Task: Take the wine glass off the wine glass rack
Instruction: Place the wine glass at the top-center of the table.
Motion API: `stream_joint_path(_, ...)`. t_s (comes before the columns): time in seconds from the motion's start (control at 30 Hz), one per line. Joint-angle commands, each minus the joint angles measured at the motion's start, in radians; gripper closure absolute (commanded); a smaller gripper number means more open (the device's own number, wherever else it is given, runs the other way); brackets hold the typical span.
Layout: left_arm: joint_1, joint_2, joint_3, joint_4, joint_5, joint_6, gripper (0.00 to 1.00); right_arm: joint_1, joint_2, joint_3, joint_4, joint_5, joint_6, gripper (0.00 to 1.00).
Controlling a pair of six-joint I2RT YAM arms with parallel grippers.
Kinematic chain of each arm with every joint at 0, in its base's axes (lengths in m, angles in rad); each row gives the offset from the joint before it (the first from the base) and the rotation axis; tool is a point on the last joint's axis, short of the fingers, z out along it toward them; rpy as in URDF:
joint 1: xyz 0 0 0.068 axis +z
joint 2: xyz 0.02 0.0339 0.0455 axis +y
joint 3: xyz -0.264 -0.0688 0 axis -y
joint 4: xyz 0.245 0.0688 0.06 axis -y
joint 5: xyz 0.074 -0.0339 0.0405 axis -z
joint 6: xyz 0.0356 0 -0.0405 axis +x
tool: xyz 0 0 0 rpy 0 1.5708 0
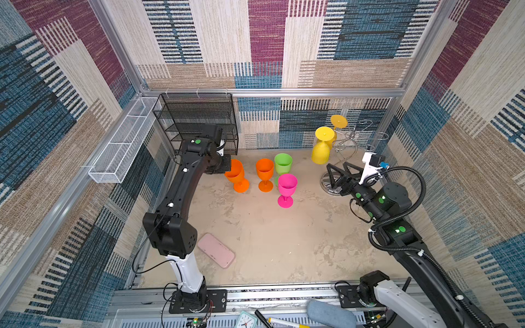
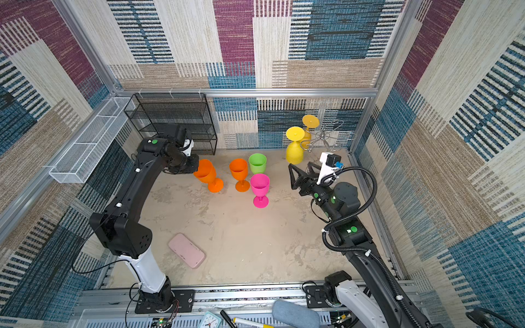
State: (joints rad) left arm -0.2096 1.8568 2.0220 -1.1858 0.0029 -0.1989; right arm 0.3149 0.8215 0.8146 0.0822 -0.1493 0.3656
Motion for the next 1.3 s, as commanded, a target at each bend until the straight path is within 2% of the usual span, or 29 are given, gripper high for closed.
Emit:
stream_joint_path(0.0, -0.013, 0.049, 0.041, 0.008, -0.016, 0.013, 1.00, 0.002, 0.004, 0.017, -0.004, -0.020, -0.015, 0.11)
stream_joint_path(0.43, -0.050, 0.226, 0.184, -0.028, -0.090, 0.024, 1.00, 0.031, 0.019, 0.066, -0.049, -0.010, -0.063, 0.11)
stream_joint_path(0.87, -0.082, 0.296, 0.208, -0.028, -0.115, 0.024, 1.00, 0.101, 0.022, 0.083, -0.078, 0.057, -0.084, 0.11)
stream_joint_path(1.27, -0.094, 0.318, 0.237, -0.028, -0.123, 0.027, 1.00, 0.115, 0.019, 0.095, -0.090, 0.079, -0.091, 0.10)
